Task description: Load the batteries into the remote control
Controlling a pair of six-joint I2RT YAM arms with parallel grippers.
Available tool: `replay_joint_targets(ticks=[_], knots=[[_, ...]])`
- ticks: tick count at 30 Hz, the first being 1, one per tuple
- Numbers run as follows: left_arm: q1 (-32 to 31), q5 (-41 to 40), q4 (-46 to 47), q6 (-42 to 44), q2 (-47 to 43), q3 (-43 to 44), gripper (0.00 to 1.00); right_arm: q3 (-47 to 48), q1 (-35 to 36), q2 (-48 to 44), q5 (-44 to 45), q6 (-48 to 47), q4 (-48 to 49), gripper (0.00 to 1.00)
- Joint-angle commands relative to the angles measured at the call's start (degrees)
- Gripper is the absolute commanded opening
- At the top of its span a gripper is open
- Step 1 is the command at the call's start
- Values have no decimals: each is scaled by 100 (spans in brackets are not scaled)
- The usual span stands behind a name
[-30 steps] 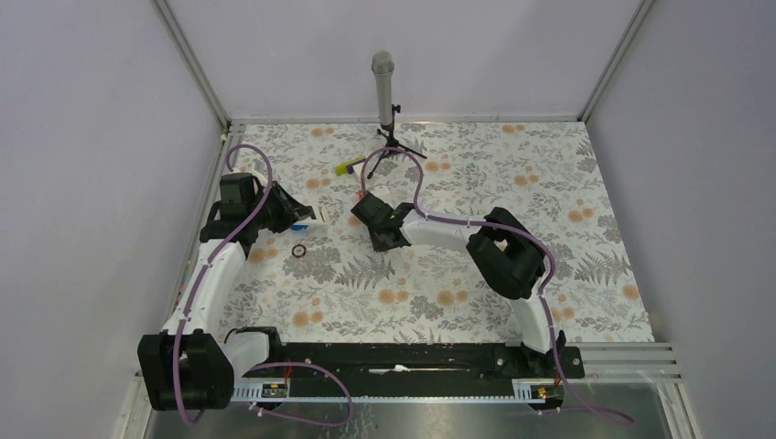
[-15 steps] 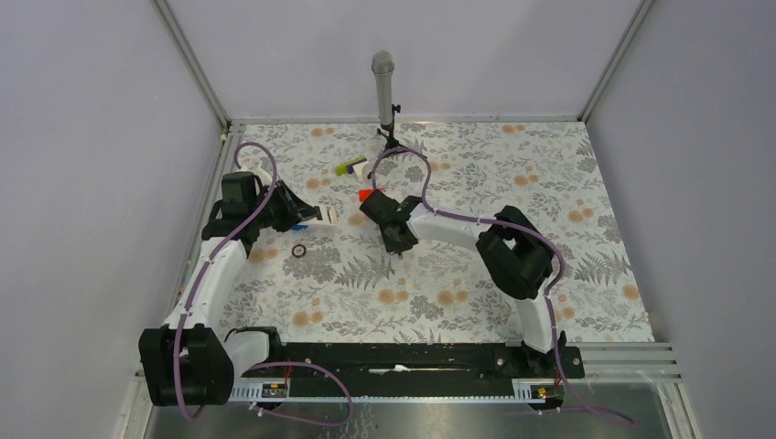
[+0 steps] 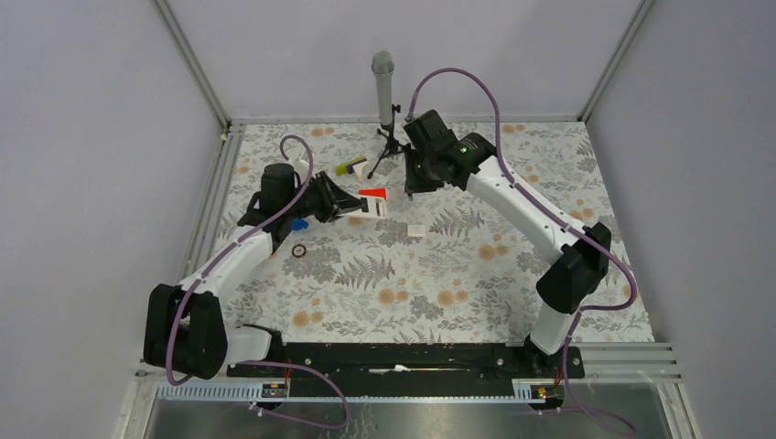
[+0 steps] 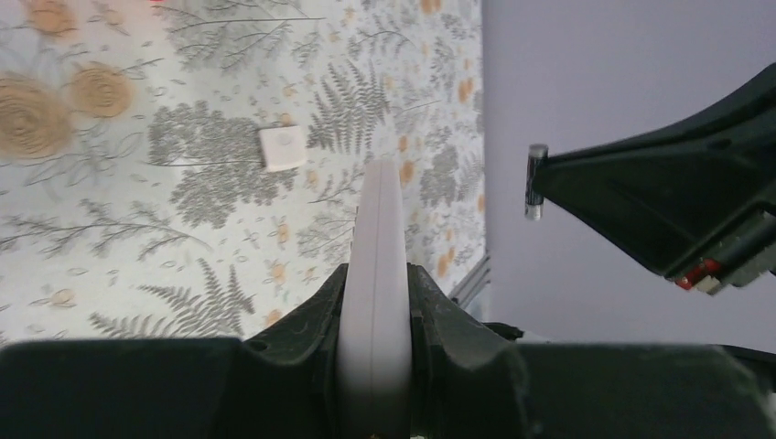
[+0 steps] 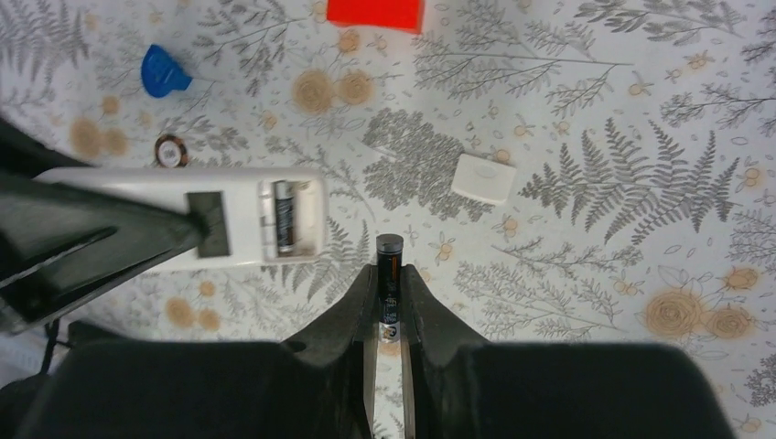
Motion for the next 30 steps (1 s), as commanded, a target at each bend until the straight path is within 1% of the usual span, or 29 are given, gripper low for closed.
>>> replay_joint_targets(ticks=[1,4,9,30], knots=[[-196,388,2024,-1063,133,-264,0,430,29,43,-503,5,-849,8],[-300,301,2626,-1417,119,-525,0,567,33,67,-679,45,-958,8],[-355,227,2978,-1670,124,-711,0,737,31,153,-908,43,-1021,9],[-392,281,3277,-2111,211,-699,0,1136,33,513,-1126,19,-862,12]])
